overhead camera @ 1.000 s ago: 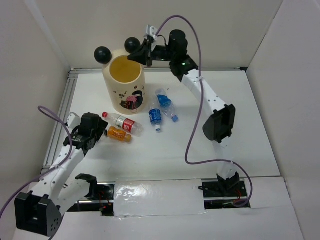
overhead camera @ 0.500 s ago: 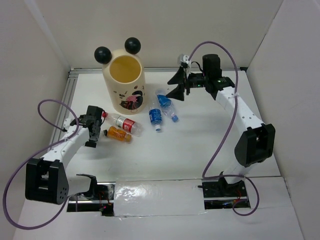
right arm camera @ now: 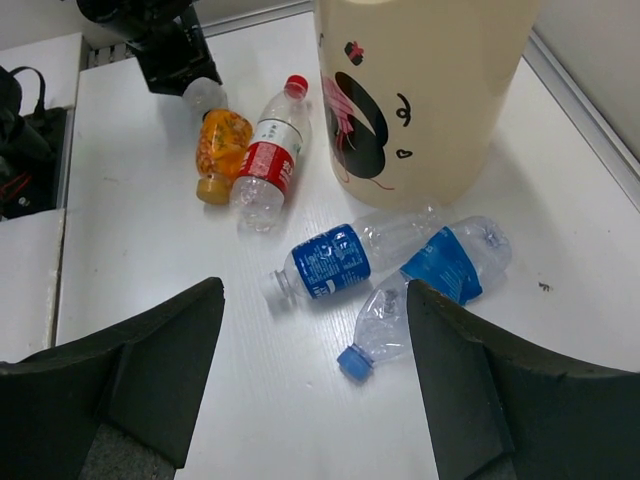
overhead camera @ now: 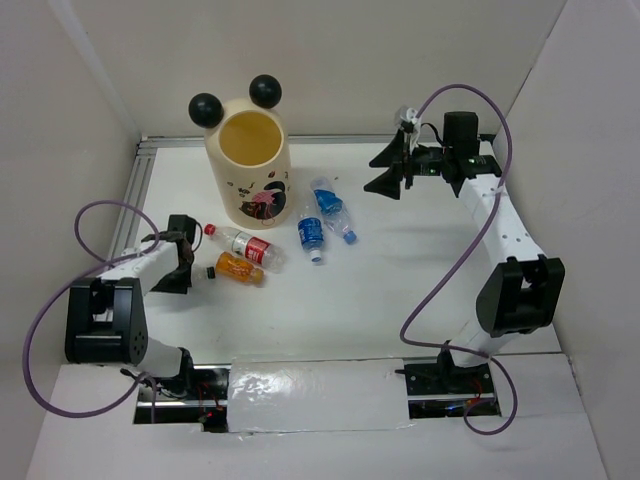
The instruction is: Put the plastic bottles in the bin
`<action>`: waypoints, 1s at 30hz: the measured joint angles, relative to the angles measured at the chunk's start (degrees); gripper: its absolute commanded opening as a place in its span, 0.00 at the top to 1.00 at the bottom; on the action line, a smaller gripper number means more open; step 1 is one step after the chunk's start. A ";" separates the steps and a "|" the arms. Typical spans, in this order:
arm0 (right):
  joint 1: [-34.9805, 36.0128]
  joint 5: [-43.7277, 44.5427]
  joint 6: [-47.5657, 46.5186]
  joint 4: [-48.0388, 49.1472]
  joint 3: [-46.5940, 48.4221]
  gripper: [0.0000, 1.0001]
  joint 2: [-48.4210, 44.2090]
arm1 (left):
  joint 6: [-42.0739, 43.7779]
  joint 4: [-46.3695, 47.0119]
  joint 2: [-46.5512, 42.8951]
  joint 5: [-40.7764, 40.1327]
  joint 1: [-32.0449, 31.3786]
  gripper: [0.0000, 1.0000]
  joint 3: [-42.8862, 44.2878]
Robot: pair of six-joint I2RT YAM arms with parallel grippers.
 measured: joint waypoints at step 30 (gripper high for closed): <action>5.09 10.64 -11.67 -5.66 -10.62 0.41 -2.36 | 85.46 52.33 -0.94 14.71 -26.51 0.91 36.52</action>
